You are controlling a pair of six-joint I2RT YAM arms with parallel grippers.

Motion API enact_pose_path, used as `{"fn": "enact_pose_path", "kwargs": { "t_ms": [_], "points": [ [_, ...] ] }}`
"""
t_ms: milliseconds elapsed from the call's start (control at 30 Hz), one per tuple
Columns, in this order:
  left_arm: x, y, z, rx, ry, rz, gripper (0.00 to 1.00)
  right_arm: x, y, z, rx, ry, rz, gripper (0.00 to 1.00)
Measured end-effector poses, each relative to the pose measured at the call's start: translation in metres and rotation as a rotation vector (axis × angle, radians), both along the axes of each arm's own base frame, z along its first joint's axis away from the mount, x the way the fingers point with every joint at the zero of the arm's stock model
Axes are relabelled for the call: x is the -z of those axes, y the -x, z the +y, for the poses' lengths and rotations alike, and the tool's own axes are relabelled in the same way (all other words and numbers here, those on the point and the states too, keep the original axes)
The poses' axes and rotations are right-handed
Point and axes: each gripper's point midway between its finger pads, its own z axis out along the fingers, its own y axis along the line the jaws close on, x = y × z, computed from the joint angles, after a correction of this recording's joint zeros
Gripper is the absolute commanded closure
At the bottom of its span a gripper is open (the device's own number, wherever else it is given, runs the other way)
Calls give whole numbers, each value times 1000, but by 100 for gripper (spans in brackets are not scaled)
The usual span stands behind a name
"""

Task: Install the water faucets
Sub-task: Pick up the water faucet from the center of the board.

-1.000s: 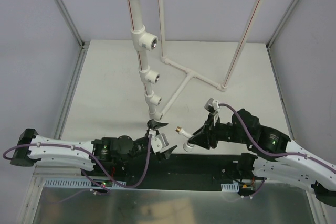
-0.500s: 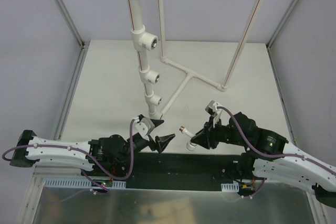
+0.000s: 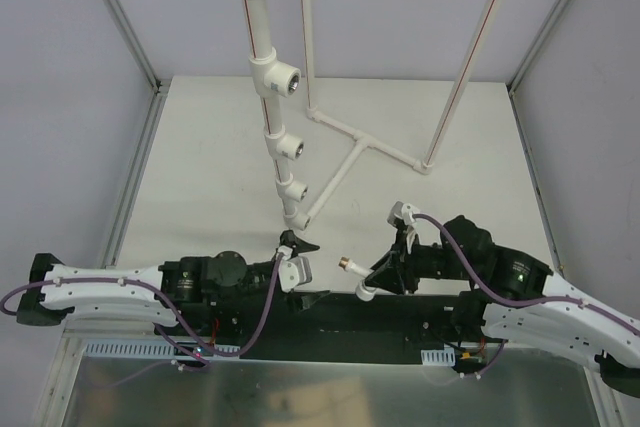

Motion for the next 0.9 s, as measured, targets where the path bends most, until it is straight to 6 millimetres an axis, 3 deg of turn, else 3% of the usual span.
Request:
{"fn": "enact_pose_path", "kwargs": {
  "t_ms": [300,567,900],
  "points": [
    [-7,-16,-3,93,-95,18,15,16,9,2,-84,74,14,100],
    [8,8,-15,275,-179,97,20,13,7,3,-105,79,-21,100],
    [-2,17,-26,345,-180,121,21,19,6,6,-112,105,-13,100]
  ]
}}
